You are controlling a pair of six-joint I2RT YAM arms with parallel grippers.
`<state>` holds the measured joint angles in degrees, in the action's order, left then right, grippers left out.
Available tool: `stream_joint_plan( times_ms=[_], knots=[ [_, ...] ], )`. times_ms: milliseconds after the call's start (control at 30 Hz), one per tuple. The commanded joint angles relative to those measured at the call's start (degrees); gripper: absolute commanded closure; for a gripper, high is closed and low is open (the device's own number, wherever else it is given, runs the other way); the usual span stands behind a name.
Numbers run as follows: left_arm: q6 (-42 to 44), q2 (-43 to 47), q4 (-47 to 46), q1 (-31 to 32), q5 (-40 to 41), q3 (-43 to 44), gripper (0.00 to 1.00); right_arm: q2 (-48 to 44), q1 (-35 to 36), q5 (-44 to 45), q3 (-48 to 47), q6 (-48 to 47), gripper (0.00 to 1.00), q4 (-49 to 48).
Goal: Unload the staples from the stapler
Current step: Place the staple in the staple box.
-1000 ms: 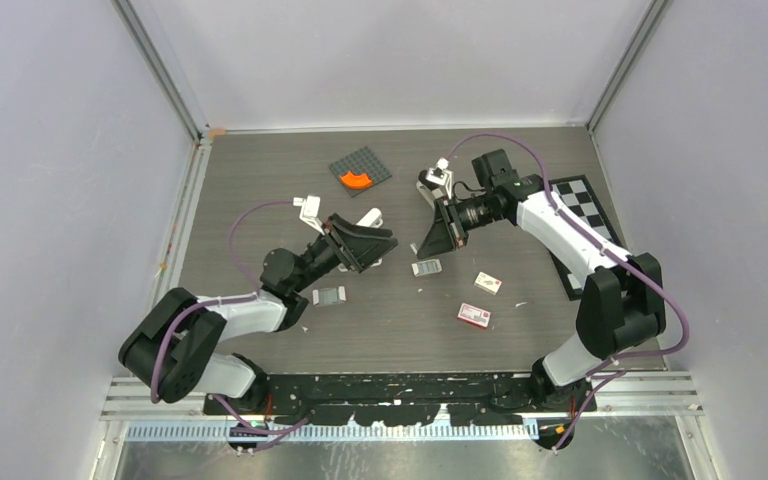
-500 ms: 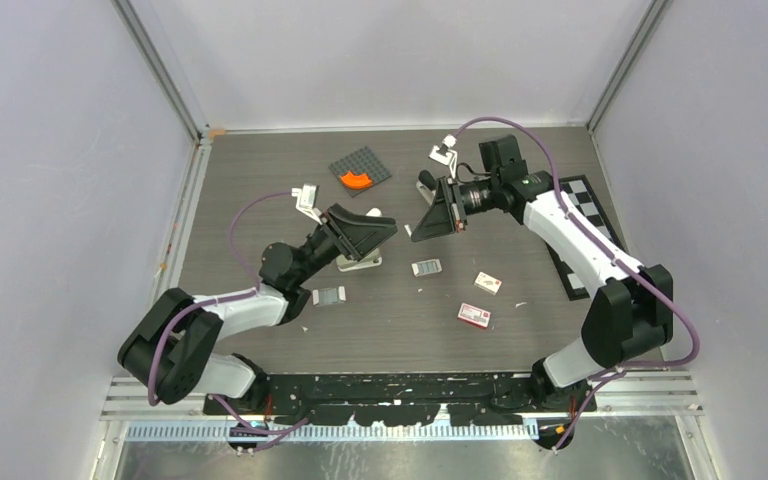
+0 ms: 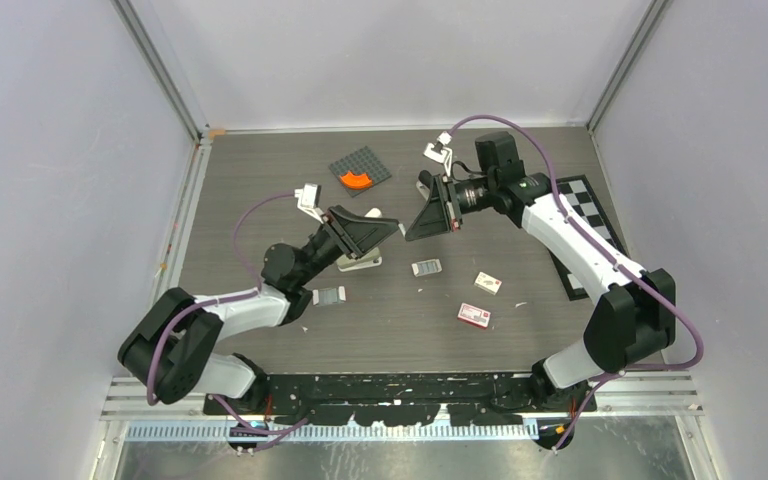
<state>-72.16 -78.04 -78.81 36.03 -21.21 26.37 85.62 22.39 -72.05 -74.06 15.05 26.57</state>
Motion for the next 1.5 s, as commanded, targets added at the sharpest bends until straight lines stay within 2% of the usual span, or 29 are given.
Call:
stream_joint_plan(
  times_ms=[0, 267, 867, 1467],
  knots=[
    [-1.9, -0.7, -3.2, 0.3, -0.3, 2.6, 0.44, -1.8, 0.4, 0.5, -1.7, -1.2, 0.84, -0.5],
    [-3.5, -2.5, -3.2, 0.3, -2.0, 2.8, 0.58, -0.9, 0.8, 2.9, -5.6, -14.0, 0.84, 12.4],
    [-3.2, -4.8, -3.2, 0.1, -6.1, 3.7, 0.58, 0.1, 1.6, 4.5, -6.4, -18.3, 0.84, 17.0],
    [-2.0, -5.3, -2.6, -0.1, -9.2, 4.5, 0.65, 0.5, 1.6, 4.7, -6.7, -18.5, 0.84, 17.4]
  ],
)
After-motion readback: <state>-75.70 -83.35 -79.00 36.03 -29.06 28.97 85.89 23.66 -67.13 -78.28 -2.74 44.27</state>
